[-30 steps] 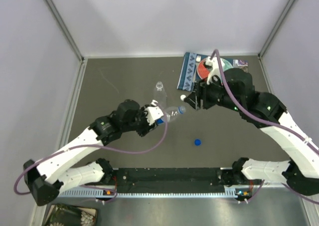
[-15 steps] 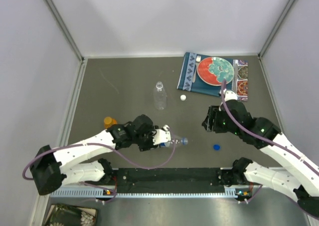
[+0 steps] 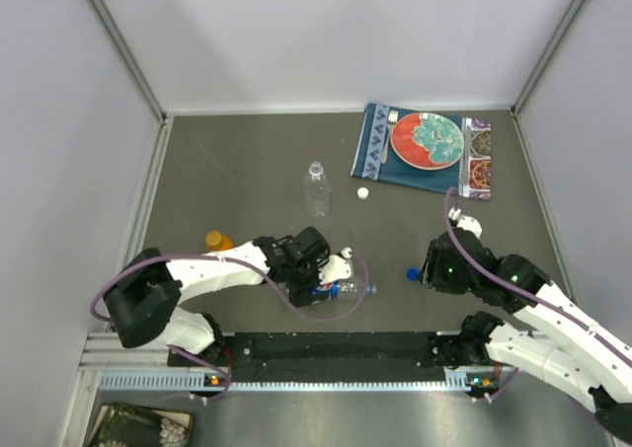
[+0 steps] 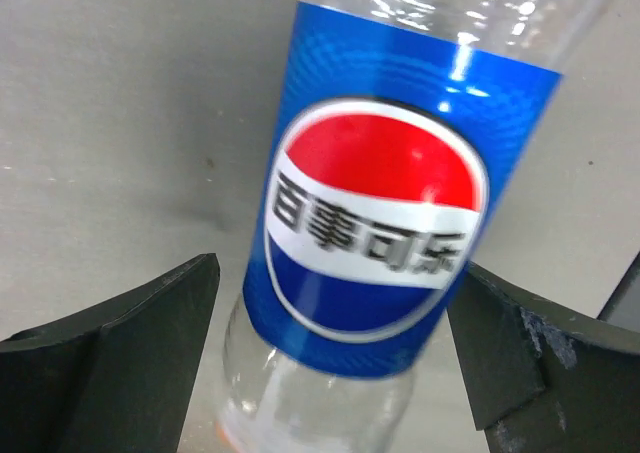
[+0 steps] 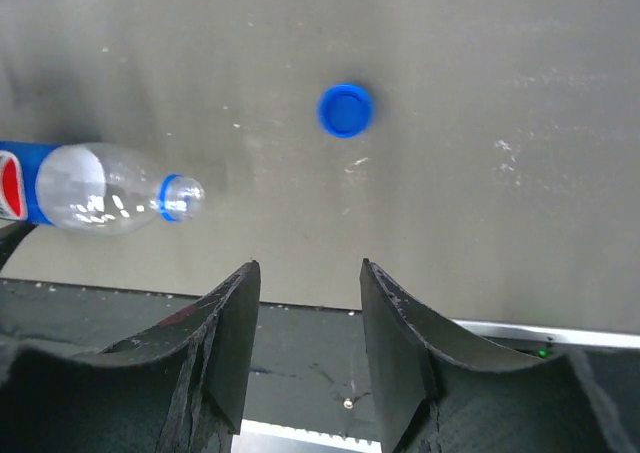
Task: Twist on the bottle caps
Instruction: Place the plastic bottle at the center of the board, then pick up the bottle cap from the center of the board.
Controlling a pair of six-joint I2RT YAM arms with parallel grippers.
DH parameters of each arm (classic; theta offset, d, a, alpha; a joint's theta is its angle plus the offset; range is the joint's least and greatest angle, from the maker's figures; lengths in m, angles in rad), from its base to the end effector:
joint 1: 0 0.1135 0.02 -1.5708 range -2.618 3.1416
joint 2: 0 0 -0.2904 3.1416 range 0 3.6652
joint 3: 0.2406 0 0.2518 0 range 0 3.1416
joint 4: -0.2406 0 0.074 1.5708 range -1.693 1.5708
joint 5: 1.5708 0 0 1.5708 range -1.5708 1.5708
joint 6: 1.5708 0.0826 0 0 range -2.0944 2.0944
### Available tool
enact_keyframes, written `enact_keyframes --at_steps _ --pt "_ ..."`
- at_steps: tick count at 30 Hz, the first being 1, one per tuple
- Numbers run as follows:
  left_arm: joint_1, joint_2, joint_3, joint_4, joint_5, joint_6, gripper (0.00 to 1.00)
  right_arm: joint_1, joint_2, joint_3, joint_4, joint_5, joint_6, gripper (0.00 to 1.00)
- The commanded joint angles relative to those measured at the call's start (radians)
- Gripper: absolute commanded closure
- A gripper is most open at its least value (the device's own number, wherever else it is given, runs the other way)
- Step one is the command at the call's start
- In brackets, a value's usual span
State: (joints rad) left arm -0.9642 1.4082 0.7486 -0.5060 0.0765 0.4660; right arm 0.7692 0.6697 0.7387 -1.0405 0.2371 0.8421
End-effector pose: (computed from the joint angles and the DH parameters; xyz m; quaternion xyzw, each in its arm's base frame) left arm 0.1457 -0.2210 0.1539 0.6476 0.7340 -0.0859 0.1856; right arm 0.0991 0.0690 0.2431 0.0695 0.9468 0.1331 0.2845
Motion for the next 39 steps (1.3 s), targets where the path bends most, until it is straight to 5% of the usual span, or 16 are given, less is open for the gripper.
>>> enact_keyframes --at_steps 1,11,18,24,30,39 --pt "-0.004 -0.002 0.073 0.06 -0.031 -0.018 0.02 -0.008 0.027 -0.027 -0.006 0.077 0.058 0.55" --pt "-0.004 -0.037 0.26 -0.106 0.048 -0.108 0.02 -0.047 0.171 0.026 0.145 0.111 0.083 0.7" --pt "-0.056 0.101 0.547 -0.103 0.127 -0.141 0.02 -0.05 -0.023 0.198 0.106 0.304 0.116 0.82" --pt "-0.103 0.403 0.705 -0.032 0.186 -0.158 0.19 -0.05 -0.269 0.335 0.135 0.516 0.039 0.78" --pt "-0.166 0.555 0.779 0.031 0.221 -0.104 0.36 -0.05 -0.306 0.424 0.183 0.571 -0.093 0.75" --pt "-0.214 0.661 0.948 -0.054 0.266 -0.127 0.37 -0.05 -0.271 0.433 0.188 0.496 -0.158 0.74"
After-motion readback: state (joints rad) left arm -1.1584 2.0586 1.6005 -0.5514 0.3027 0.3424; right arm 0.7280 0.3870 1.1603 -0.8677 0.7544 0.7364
